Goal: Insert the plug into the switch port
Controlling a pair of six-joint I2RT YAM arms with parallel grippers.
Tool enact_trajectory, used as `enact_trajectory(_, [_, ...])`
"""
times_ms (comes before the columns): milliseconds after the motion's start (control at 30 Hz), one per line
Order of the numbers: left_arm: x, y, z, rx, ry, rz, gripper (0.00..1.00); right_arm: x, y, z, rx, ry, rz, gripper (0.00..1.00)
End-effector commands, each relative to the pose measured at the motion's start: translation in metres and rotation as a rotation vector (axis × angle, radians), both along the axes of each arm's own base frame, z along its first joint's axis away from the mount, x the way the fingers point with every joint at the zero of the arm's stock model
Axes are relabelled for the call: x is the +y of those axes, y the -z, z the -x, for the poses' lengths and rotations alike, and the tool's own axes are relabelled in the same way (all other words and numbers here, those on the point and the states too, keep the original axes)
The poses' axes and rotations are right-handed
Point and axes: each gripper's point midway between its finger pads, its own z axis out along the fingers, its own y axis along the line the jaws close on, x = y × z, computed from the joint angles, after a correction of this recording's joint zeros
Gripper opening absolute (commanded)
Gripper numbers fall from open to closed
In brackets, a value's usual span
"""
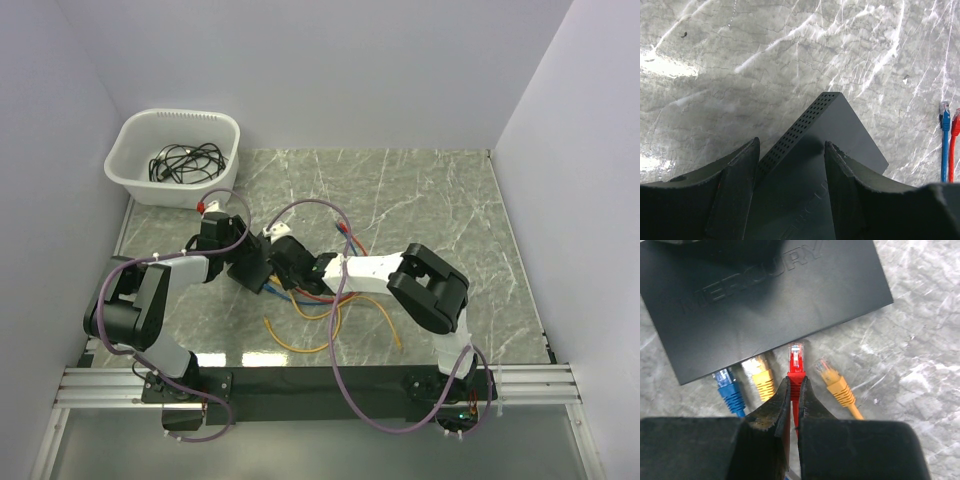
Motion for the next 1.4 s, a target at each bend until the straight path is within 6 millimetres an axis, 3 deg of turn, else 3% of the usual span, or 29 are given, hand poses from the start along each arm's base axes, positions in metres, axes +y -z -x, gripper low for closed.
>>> enact_trajectory(0, [-0.012,0.027,0.03,0.128,0.062,0.03,0.6,0.023,-0.037,-0.027,-0.107,0.033,-0.091,0.0])
enact_trajectory(233, [-0.012,0.027,0.03,0.126,0.063,0.032,0.6,0.021,-0.044,-0.027,-0.115,0.033,-0.107,0.0])
enact_trajectory(933, [-0.013,0.028,0.03,0.129,0.068,0.031,0.6,0.054,-0.054,-0.017,-0.059,-0.022,-0.206,0.0])
enact_trajectory(1367, [-0.014,0.03,0.029,0.138,0.081,0.025,0.59,0.05,-0.065,-0.028,-0.137,-0.004,-0.2,0.0])
